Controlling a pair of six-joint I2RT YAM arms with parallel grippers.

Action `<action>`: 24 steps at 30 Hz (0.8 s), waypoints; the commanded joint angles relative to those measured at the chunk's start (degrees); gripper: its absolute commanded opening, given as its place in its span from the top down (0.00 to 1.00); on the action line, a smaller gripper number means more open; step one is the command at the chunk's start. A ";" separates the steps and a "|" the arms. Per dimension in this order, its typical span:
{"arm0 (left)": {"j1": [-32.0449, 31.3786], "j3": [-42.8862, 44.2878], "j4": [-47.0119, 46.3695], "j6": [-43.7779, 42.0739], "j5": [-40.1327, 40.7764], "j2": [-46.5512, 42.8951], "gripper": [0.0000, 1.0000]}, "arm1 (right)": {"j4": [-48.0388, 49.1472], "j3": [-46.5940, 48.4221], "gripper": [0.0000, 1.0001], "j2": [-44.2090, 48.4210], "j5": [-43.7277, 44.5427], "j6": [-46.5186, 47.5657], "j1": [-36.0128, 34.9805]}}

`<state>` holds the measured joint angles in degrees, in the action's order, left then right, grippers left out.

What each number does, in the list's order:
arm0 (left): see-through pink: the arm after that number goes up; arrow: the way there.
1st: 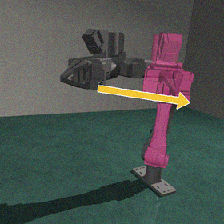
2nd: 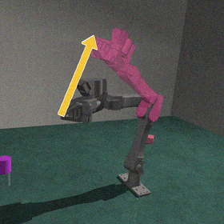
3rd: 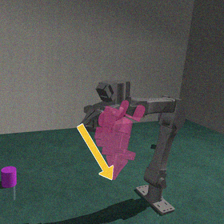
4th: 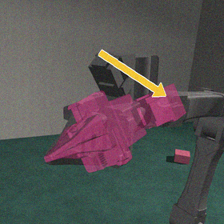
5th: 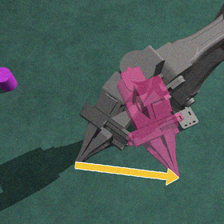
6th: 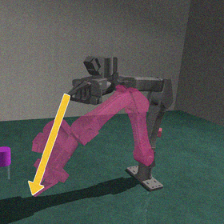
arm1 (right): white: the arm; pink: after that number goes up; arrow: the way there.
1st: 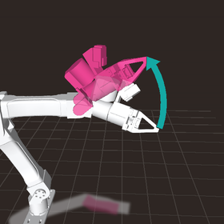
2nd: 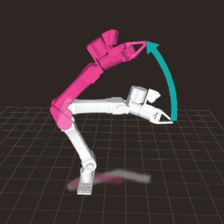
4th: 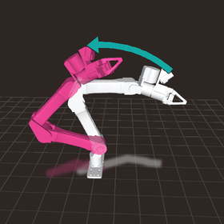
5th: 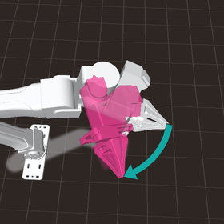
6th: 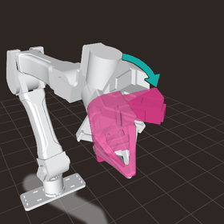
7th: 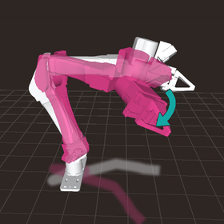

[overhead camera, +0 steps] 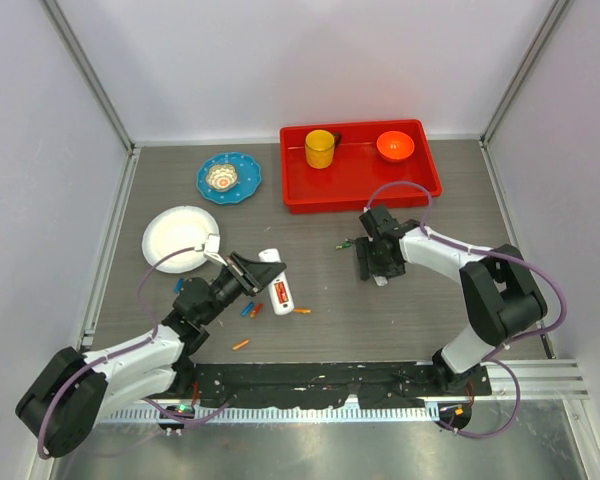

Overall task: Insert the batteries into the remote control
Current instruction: Pick up the battery cover at the center of the board.

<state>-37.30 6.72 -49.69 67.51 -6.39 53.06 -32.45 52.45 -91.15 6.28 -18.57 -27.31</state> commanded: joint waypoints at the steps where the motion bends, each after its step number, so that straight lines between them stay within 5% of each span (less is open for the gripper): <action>1: -0.14 2.16 -6.99 0.96 -1.43 0.82 1.00 | 1.77 0.38 0.35 -1.74 0.13 0.02 0.50; 24: -0.14 1.80 -6.56 0.96 -1.43 0.64 1.00 | 1.95 -1.47 0.68 -1.92 -1.63 -1.38 0.94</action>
<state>-37.30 6.72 -52.12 68.53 -7.35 54.28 -31.11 52.29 -92.53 4.95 -19.42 -26.50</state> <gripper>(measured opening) 0.300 0.364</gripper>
